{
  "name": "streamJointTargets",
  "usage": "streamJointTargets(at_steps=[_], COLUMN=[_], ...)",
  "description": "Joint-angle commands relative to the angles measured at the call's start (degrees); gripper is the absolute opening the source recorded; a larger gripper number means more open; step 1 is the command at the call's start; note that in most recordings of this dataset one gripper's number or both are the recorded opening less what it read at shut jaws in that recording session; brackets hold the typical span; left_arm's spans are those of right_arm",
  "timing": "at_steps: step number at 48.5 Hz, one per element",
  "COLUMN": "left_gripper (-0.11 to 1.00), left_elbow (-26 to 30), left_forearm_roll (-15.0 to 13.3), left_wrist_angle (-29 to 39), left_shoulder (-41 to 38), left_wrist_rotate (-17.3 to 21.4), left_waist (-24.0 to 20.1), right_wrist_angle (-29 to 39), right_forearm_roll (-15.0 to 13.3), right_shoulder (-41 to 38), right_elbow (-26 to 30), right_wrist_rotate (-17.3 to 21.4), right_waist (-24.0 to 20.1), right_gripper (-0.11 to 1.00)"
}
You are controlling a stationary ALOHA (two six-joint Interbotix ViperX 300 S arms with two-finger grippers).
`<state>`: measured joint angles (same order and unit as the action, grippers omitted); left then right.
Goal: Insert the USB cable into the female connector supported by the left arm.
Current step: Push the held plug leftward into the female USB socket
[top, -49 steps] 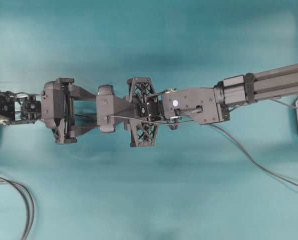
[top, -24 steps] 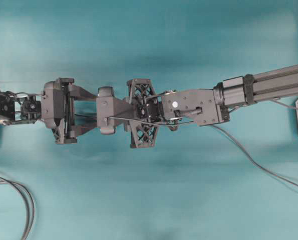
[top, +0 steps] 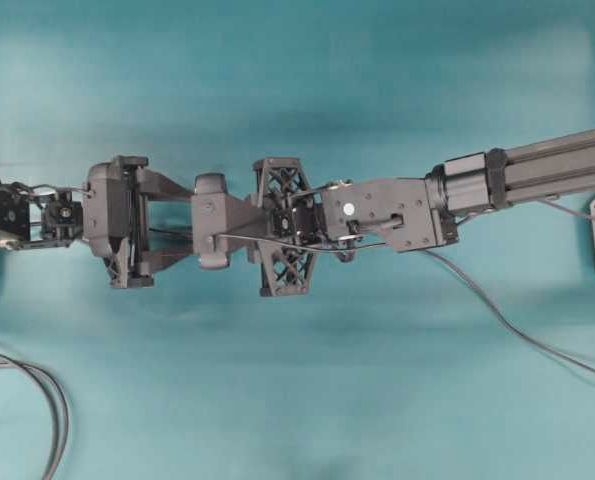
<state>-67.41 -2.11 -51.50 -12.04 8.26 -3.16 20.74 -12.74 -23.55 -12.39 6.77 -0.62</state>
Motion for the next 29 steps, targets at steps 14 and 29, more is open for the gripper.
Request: streamJointTargets(at_steps=[14,29], left_gripper=[0.84,0.84], left_elbow=[0.44,0.53], left_forearm_roll=[-0.09,-0.09], left_wrist_angle=[-0.18,-0.09], left_shoulder=[0.88,0.88], left_wrist_rotate=[-0.79,-0.7], left_waist=[0.18,0.18], right_wrist_angle=[-0.18,-0.09], right_forearm_roll=[-0.26,-1.49], right_shoulder=[1.85,2.55], right_elbow=[1.85,1.85], right_wrist_rotate=[-0.18,-0.18], right_waist=[-0.09,0.09], right_gripper=[0.21,0.21])
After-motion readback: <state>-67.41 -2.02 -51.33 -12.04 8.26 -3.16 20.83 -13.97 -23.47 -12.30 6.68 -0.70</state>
